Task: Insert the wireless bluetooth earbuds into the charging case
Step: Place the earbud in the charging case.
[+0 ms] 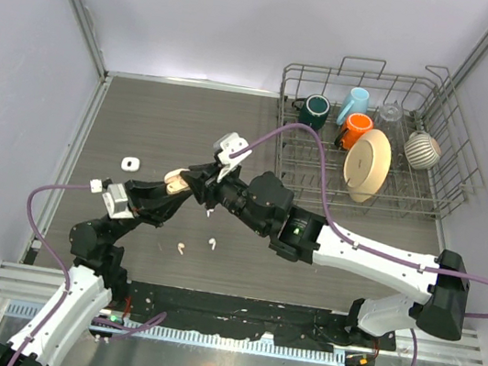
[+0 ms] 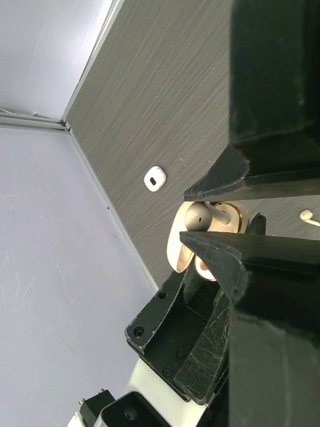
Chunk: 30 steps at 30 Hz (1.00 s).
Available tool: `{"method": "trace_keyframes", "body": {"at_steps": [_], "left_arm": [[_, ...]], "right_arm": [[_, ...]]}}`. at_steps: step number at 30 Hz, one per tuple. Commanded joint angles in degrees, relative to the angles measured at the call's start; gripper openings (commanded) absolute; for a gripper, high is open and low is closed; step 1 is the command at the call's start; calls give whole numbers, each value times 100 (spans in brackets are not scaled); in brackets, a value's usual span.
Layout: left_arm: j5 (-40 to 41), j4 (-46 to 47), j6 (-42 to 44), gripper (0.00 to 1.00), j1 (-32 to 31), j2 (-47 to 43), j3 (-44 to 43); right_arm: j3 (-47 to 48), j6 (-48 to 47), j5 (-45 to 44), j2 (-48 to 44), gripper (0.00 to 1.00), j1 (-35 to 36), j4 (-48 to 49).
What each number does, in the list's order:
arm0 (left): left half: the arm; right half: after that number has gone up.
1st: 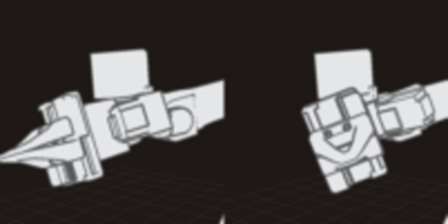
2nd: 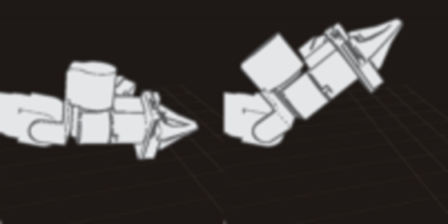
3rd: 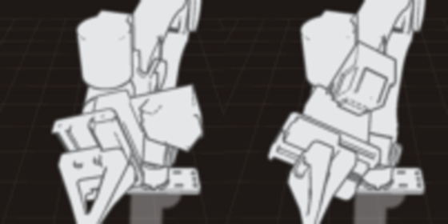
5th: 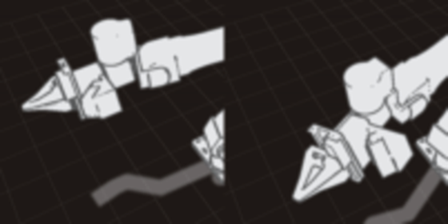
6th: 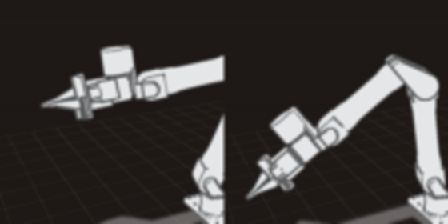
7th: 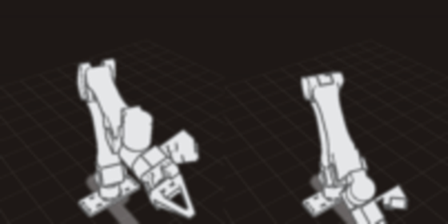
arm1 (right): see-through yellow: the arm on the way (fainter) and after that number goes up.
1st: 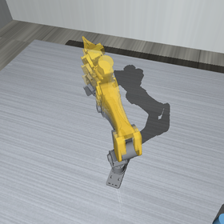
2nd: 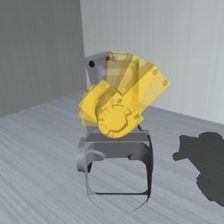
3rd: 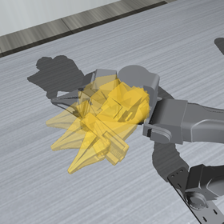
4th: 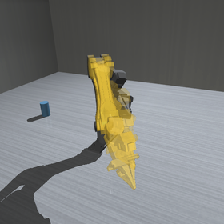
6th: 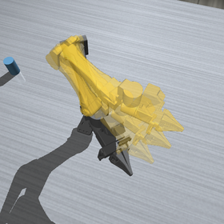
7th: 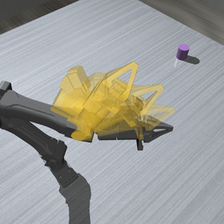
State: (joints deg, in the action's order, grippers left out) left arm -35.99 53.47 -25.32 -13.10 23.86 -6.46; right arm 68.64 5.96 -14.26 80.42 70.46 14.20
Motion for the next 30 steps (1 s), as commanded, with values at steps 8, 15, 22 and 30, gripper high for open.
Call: {"method": "trace_keyframes", "body": {"at_steps": [8,15,22,30], "left_arm": [[215,533,-184,0,27,58,-172],[285,550,-219,0,27,40,-172],[382,559,-210,0,27,49,-163],[382,576,-210,0,27,84,-154]], "right_arm": [[-255,-182,-68,-79,1,47,628],[-491,-384,-103,-114,1,74,909],[-773,-832,-199,-220,1,135,1296],[-844,-1255,-340,-247,1,205,1358]]}}
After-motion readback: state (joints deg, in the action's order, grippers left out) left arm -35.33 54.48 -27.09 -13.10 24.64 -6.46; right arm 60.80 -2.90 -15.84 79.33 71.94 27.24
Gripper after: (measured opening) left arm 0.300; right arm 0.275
